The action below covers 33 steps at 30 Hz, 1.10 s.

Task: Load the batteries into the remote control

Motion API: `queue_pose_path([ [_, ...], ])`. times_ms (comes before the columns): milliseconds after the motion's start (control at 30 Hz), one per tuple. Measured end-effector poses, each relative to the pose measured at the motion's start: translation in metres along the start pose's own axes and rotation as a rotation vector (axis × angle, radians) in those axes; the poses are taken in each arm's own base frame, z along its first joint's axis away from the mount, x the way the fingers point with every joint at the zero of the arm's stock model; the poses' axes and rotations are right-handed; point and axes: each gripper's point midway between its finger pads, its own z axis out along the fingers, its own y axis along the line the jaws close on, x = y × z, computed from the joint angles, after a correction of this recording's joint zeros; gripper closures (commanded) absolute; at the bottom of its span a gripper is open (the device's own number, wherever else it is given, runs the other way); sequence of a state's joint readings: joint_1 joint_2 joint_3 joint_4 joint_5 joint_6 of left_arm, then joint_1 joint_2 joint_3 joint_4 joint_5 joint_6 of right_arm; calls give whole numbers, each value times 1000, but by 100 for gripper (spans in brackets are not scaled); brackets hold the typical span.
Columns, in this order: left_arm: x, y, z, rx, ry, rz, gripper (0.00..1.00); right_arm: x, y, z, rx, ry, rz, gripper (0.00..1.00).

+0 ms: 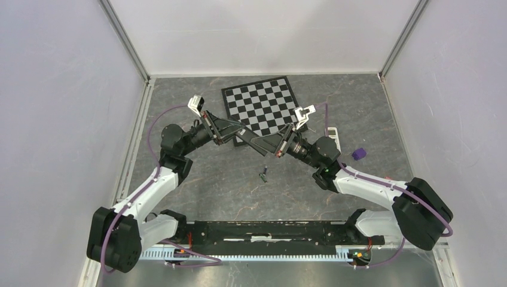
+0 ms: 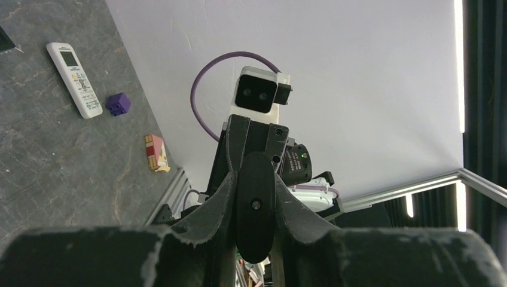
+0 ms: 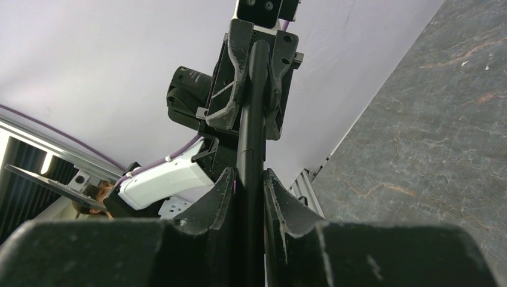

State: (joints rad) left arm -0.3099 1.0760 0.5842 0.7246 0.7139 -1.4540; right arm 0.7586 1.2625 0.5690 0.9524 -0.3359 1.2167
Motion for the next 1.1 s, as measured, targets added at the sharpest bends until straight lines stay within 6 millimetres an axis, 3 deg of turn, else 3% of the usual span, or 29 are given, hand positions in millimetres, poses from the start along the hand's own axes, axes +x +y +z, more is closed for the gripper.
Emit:
queue_pose_path([
  [433,4,-2,-6,60,-9,-39,98,4,2,-2,-20,17,-5,78],
  [633,6,8,-7,34,-8,-67,98,8,-8,-5,-8,18,55,78],
  [833,5,15,-8,2,-11,-92,98,10,-14,-8,5,18,66,71],
  [967,-7,24,-11,-37,-54,-114,98,4,-21,-11,24,-1,51,67],
  [1100,-18,27,-15,-56,-100,-119,98,-3,-27,-15,47,-23,31,57],
])
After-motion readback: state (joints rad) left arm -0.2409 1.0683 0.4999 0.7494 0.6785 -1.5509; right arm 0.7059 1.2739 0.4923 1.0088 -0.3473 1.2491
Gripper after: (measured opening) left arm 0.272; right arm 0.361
